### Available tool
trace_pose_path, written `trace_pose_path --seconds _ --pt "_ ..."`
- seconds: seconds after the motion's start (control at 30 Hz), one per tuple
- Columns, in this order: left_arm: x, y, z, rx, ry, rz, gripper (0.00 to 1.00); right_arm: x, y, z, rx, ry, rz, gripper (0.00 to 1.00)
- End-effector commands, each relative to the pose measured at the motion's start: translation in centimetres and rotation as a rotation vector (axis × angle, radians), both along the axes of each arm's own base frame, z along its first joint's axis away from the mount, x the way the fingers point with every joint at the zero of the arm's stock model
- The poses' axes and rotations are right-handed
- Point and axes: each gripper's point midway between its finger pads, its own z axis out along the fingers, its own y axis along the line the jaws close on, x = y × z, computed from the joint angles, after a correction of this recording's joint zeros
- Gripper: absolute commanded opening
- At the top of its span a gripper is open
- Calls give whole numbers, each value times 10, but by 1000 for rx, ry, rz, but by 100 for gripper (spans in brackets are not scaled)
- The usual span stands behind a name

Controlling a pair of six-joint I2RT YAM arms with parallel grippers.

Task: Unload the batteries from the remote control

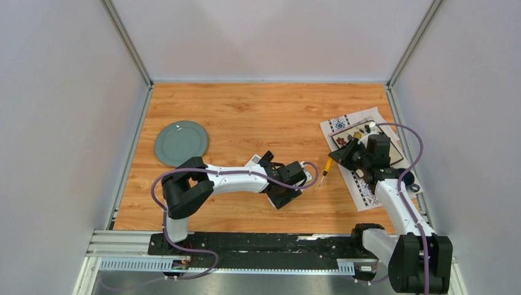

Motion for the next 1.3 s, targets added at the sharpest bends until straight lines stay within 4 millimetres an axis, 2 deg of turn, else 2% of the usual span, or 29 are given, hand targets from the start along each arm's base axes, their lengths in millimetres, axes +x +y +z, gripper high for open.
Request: trace_pose_path --seconds 0.0,0.07,0.17,0.43,0.53,0.57,0.8,0.93,0.97,1.03,1.07,1.13,1.17,1.2,1.23,1.27 --pt "-2 -12 1 -45 1 -15 59 5 3 16 13 -66 19 0" --pt "-3 -9 3 -56 -8 -5 68 5 4 17 18 -67 25 0" --pt "-3 -7 10 -88 -22 6 73 5 6 21 24 -75 31 0" --pt "-5 -2 29 -180 -49 46 77 5 12 28 43 -89 49 0" --pt "-6 3 31 -198 -54 63 78 8 13 32 48 -100 41 0" --pt "-6 6 32 -205 -55 72 78 6 22 33 47 -103 67 0" --pt "0 24 47 -270 -60 133 78 12 55 42 35 -123 128 0" --pt "4 32 72 -377 -52 173 78 11 89 49 44 -142 201 0" --pt "10 36 77 -402 -53 196 78 11 96 54 55 -156 217 0" --pt "10 37 93 -490 -23 209 78 8 116 64 76 -194 264 0" --pt "17 41 99 -524 -21 235 77 6 123 69 87 -208 280 0" --pt "15 40 120 -633 -3 232 77 0 143 89 109 -282 328 0" --pt "21 43 128 -670 -4 248 77 -3 149 96 116 -308 343 0" --pt "19 40 139 -721 10 227 77 -7 155 102 122 -331 358 0" --pt "18 41 153 -771 7 222 77 -13 164 117 142 -389 380 0" --pt "21 42 162 -801 3 223 77 -16 167 124 152 -416 388 0"
